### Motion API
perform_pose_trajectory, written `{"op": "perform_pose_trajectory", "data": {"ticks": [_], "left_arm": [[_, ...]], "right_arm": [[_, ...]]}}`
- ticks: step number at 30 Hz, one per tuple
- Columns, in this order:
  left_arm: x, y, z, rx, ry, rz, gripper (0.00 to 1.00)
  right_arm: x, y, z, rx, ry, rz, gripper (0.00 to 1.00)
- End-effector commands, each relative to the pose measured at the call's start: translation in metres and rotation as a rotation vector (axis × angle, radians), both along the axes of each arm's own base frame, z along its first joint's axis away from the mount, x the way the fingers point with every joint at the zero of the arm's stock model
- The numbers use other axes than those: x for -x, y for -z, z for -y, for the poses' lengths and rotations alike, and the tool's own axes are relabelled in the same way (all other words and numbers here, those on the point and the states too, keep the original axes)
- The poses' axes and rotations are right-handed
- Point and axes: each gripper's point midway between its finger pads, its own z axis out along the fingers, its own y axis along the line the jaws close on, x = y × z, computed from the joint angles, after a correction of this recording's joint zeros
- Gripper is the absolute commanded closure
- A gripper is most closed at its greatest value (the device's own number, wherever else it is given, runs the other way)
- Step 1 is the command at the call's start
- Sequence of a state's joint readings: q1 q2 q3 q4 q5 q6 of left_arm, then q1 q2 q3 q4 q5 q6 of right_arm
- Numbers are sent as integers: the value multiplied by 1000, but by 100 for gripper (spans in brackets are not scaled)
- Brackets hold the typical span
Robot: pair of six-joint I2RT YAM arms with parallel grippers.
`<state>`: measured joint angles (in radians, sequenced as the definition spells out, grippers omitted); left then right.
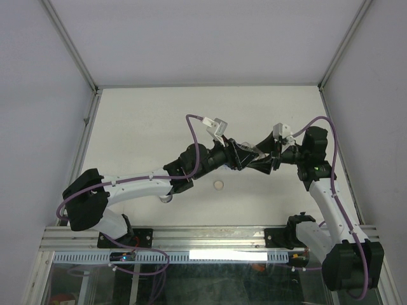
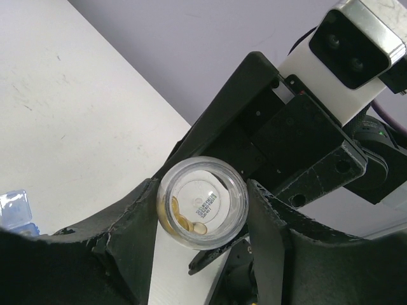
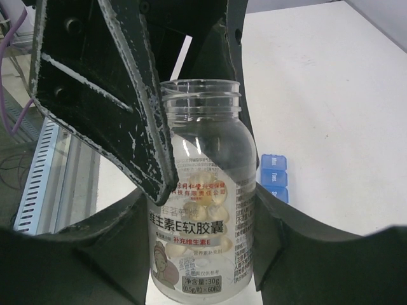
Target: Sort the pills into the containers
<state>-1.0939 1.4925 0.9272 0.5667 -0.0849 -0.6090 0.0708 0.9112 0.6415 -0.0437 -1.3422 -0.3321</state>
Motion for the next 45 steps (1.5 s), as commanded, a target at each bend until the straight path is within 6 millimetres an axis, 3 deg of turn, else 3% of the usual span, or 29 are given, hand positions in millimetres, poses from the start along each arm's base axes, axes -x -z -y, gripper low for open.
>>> {"op": "perform_pose_trajectory", "data": {"ticks": [1, 3, 4, 7, 10, 14, 17, 21, 26, 38, 43, 45], "left_arm": [[5, -22, 0, 30, 5, 51, 89], [3, -23, -6, 21, -15, 64, 94], [2, -23, -9, 15, -25, 69, 96], [1, -24, -21, -10, -57, 88, 99], [-3, -9, -32, -75, -94, 91, 100], [-7, 22, -44, -206, -131, 88, 100], [-9, 51, -44, -316, -128, 74, 100], [-12, 91, -31, -429, -103, 41, 100], [-13, 117, -9, -478, -69, 16, 100], [-11, 160, 26, -602, -65, -12, 95], [-9, 170, 36, -639, -51, -11, 85], [-9, 171, 38, -646, -50, -10, 75]], "right_arm": [[-6, -17, 0, 10, 16, 90, 31], [-7, -17, 1, 23, 22, 96, 6], [-7, -16, 2, 32, 24, 101, 1], [-6, -16, 4, 62, 26, 131, 0], [-2, -14, 10, 105, 37, 149, 1], [-3, -21, 24, 161, 97, 197, 0], [-19, -30, 39, 157, 213, 153, 0], [-57, -31, 66, 130, 454, 29, 0], [-77, -23, 82, 93, 552, -121, 1], [-81, -14, 83, 77, 557, -173, 1], [-80, -14, 82, 75, 549, -175, 1], [-80, -14, 82, 73, 546, -179, 1]]}}
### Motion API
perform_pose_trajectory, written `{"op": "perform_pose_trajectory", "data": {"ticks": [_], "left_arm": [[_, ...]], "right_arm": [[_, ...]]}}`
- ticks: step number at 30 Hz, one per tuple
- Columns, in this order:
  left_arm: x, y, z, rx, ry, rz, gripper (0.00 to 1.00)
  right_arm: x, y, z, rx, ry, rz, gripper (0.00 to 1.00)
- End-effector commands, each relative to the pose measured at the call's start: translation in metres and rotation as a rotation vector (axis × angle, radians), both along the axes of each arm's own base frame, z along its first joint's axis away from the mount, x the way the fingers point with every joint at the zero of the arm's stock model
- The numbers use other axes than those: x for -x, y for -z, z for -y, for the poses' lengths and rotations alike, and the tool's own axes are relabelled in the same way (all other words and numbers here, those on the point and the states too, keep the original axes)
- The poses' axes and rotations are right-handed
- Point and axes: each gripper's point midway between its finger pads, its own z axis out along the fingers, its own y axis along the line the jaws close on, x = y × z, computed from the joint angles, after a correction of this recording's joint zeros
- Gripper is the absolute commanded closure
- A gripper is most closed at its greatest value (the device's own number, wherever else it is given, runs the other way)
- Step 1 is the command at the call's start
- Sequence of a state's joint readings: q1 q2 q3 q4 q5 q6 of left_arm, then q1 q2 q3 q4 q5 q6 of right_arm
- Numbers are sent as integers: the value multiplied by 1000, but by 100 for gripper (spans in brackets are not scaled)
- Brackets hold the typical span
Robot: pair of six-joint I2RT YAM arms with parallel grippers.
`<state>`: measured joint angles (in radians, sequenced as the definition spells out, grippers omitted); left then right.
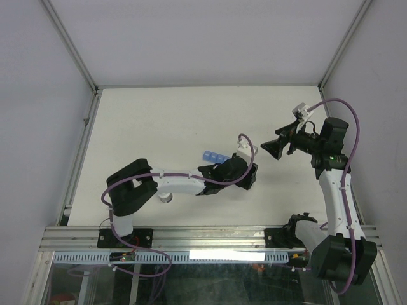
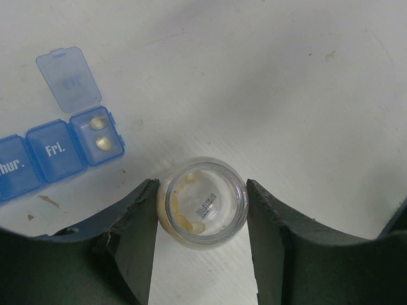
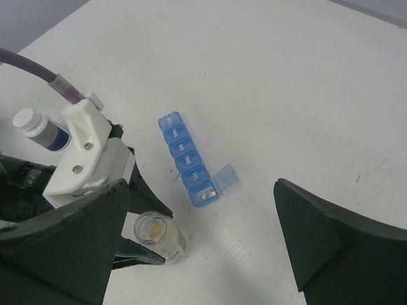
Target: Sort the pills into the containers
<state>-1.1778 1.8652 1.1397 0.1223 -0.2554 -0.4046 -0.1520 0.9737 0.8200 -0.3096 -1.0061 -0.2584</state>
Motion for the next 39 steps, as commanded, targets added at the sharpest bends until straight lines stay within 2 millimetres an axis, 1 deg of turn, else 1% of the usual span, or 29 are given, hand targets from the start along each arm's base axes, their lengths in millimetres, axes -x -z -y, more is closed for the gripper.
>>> {"op": "perform_pose_trajectory", "data": {"ticks": [1, 9, 11, 16, 19, 23, 27, 28, 32, 34, 35, 36, 37, 39], "left_arm": [[-2, -20, 14, 21, 3, 38, 72], [2, -10, 16, -20, 8, 15, 55], [3, -11, 16, -24, 11, 14, 50], [5, -13, 16, -22, 16, 7, 42], [8, -20, 17, -7, 30, 6, 36], [14, -35, 18, 24, 56, 5, 29], [20, -53, 13, 56, 84, 15, 28], [22, -61, 11, 69, 90, 23, 27], [30, -90, -6, 127, 125, 85, 26], [33, -103, -22, 162, 132, 132, 19], [35, -109, -32, 186, 131, 159, 13], [36, -113, -43, 211, 124, 188, 5], [39, -132, -57, 275, 114, 235, 1], [38, -127, -83, 302, 74, 249, 1]], "right_arm": [[-4, -13, 0, -8, -1, 44, 0], [-4, -14, 0, -11, -6, 43, 0], [-4, -14, 0, -11, -6, 43, 1], [-4, -13, 0, -14, -8, 38, 1], [-4, -13, 0, -15, -9, 38, 0], [-3, -13, 0, -17, -11, 37, 0], [-3, -13, 0, -19, -14, 36, 0], [-2, -14, -1, -20, -17, 36, 0], [0, -14, -2, -23, -33, 40, 0], [2, -14, -3, -24, -43, 44, 1], [2, -14, -3, -25, -49, 47, 0], [3, -14, -4, -26, -56, 49, 1], [5, -15, -5, -26, -63, 53, 0], [7, -15, -6, -26, -75, 61, 1]]}}
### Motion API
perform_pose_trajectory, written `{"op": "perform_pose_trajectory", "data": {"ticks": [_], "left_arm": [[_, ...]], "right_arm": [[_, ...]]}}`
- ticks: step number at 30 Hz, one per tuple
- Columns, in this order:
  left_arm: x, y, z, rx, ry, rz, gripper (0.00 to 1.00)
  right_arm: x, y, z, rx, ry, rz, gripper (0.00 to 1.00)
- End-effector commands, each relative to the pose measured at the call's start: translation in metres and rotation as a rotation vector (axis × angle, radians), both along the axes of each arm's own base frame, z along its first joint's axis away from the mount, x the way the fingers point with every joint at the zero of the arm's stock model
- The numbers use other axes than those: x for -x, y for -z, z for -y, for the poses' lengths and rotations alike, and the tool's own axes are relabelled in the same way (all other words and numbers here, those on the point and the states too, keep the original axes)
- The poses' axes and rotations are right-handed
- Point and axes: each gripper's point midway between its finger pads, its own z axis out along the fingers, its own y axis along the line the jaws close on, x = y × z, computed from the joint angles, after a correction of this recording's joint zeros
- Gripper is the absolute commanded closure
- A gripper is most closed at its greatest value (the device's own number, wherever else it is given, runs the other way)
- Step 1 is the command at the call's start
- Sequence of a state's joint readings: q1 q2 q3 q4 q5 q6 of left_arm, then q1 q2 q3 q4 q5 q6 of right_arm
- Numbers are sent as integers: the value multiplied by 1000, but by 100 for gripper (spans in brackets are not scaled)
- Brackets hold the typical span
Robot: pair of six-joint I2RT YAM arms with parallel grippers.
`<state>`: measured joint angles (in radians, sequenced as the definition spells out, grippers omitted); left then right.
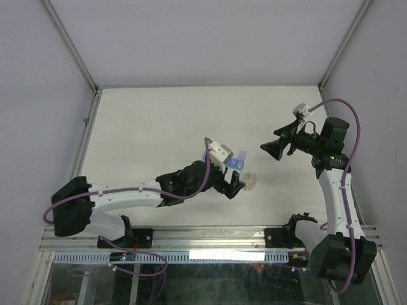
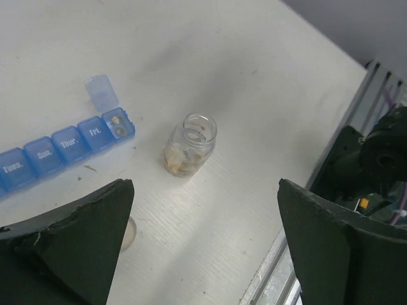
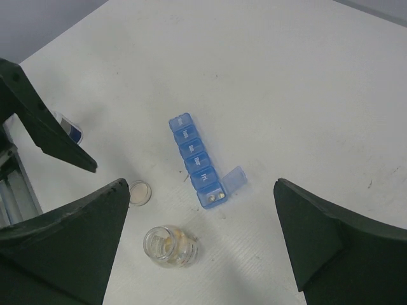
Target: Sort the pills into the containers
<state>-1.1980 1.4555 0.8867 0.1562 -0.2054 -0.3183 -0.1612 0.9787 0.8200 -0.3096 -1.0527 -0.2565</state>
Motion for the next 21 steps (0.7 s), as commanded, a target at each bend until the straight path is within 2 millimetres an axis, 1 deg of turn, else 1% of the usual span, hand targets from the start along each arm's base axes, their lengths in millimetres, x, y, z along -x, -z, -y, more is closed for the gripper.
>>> {"op": "perform_pose_trajectory", "data": {"ticks": [1, 2, 4, 6, 9, 10, 14, 15, 17, 18, 21], "left_arm": [[-4, -30, -44, 162, -50, 105, 1], [-7, -25, -54, 169, -63, 81, 1], [-18, -11, -73, 154, -112, 7, 1], [-29, 8, -87, 96, -175, -62, 1], [-39, 29, -96, -12, -261, -117, 1], [-41, 37, -98, -49, -285, -138, 4], [-47, 56, -94, -158, -319, -195, 13], [-46, 60, -91, -176, -315, -201, 14], [-44, 60, -84, -194, -304, -197, 16], [-43, 68, -80, -221, -299, -203, 17], [-42, 79, -73, -273, -292, -207, 18]], "right_arm": [[4, -13, -4, -6, -49, 69, 0], [5, -14, -5, -9, -58, 70, 0], [6, -14, -5, -11, -65, 73, 0], [6, -14, -6, -13, -70, 73, 1], [7, -14, -6, -14, -72, 73, 0], [7, -14, -6, -13, -73, 74, 1], [6, -13, -6, -14, -73, 70, 0], [6, -12, -6, -14, -72, 68, 0], [6, -11, -6, -15, -73, 66, 0], [6, -11, -6, -16, -72, 65, 0], [6, -11, -6, -17, -73, 65, 1]]}}
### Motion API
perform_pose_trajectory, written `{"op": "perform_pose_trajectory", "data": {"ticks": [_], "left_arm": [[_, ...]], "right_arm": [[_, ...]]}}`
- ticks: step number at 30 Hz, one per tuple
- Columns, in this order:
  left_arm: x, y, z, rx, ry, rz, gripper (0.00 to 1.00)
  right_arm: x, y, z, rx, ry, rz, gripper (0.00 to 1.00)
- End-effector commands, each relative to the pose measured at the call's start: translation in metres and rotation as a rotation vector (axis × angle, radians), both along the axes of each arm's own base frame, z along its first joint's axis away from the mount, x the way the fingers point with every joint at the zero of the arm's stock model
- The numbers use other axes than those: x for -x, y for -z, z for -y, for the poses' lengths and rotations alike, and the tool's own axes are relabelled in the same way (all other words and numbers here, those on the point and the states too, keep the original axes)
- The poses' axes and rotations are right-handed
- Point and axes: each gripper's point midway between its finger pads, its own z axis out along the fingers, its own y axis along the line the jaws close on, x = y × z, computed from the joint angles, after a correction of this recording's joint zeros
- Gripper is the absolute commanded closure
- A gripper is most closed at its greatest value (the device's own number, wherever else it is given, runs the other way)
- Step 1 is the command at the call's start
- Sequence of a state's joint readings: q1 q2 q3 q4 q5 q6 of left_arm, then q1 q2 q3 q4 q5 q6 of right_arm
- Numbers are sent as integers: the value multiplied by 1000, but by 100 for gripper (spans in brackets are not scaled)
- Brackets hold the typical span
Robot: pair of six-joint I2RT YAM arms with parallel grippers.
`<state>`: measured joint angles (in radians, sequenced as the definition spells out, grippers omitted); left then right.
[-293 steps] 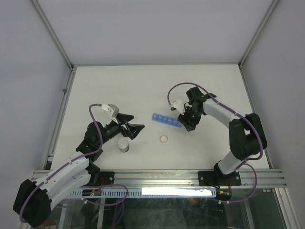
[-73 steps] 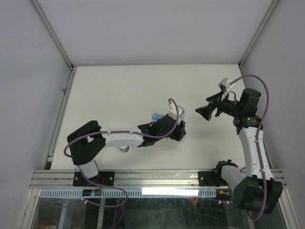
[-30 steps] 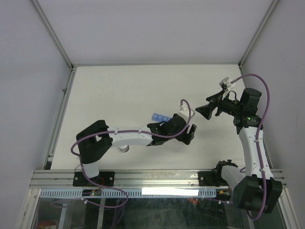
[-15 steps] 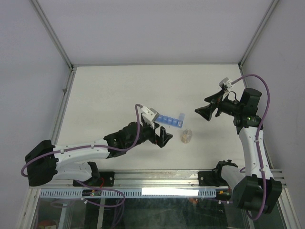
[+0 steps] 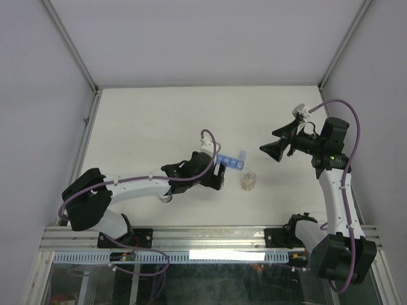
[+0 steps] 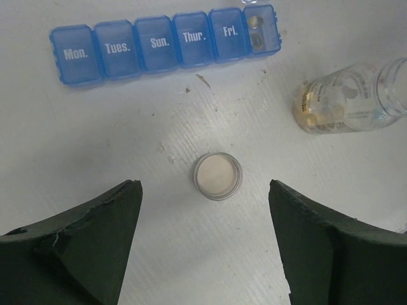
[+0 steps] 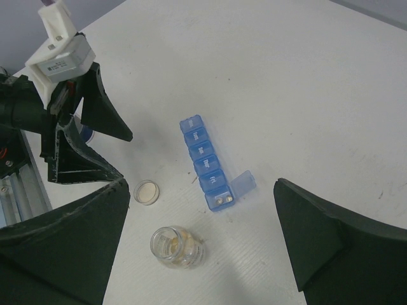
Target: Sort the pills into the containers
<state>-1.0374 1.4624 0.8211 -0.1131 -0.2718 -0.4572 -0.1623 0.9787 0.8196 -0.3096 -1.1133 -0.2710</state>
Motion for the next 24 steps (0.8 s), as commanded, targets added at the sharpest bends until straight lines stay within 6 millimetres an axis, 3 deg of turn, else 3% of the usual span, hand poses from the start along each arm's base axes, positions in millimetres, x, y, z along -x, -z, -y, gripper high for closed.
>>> {"op": "perform_pose_trajectory", "data": {"ticks": [1, 6, 18, 24], "left_arm": [[-3, 2, 15, -49, -3, -1, 19], [-5, 21, 18, -160, -14, -13, 24], [4, 35, 41, -184, 52, -60, 34], [11, 44, 46, -219, 61, -76, 35]], "right_arm": [[-1, -7, 0, 0, -16, 48, 1], [0, -7, 0, -2, -17, 49, 1], [0, -8, 0, -3, -20, 51, 0], [0, -8, -1, -4, -22, 50, 0]]}}
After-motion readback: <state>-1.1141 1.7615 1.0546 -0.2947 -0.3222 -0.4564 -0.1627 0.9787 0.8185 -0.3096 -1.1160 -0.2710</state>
